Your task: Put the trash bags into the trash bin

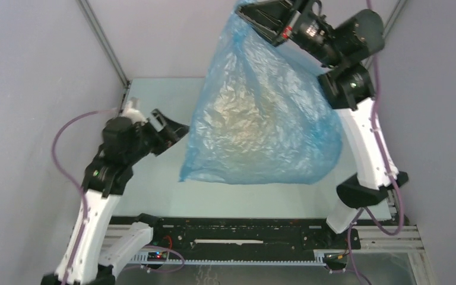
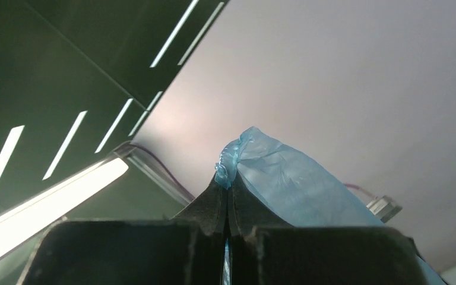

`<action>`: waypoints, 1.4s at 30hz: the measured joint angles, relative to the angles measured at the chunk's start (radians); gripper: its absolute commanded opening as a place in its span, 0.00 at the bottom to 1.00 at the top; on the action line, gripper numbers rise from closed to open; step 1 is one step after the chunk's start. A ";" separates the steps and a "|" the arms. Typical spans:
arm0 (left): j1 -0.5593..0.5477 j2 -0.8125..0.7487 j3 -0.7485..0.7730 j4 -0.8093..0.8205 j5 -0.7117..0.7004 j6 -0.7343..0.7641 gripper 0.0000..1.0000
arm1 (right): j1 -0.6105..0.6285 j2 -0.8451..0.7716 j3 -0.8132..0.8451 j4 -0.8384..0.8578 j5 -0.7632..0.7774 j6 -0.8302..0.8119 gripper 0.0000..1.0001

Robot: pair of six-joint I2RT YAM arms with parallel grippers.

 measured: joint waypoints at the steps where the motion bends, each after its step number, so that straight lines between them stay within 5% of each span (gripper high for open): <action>1: 0.032 -0.054 -0.001 -0.015 -0.006 0.002 0.88 | 0.015 0.043 0.046 0.020 0.005 0.028 0.00; 9: 0.130 -0.267 0.001 -0.144 -0.134 -0.027 0.88 | 0.053 0.220 0.147 0.192 0.018 0.228 0.00; 21: 0.134 -0.291 0.001 -0.126 -0.196 -0.192 0.87 | -0.252 -0.113 -0.610 0.345 -0.058 0.300 0.00; 27: 0.135 -0.207 0.020 -0.071 -0.129 -0.211 0.93 | -0.377 -0.158 -0.682 0.349 -0.115 0.294 0.00; 42: 0.136 -0.003 0.631 -0.114 -0.127 -0.068 1.00 | -0.414 -0.204 -0.655 0.293 -0.198 0.216 0.00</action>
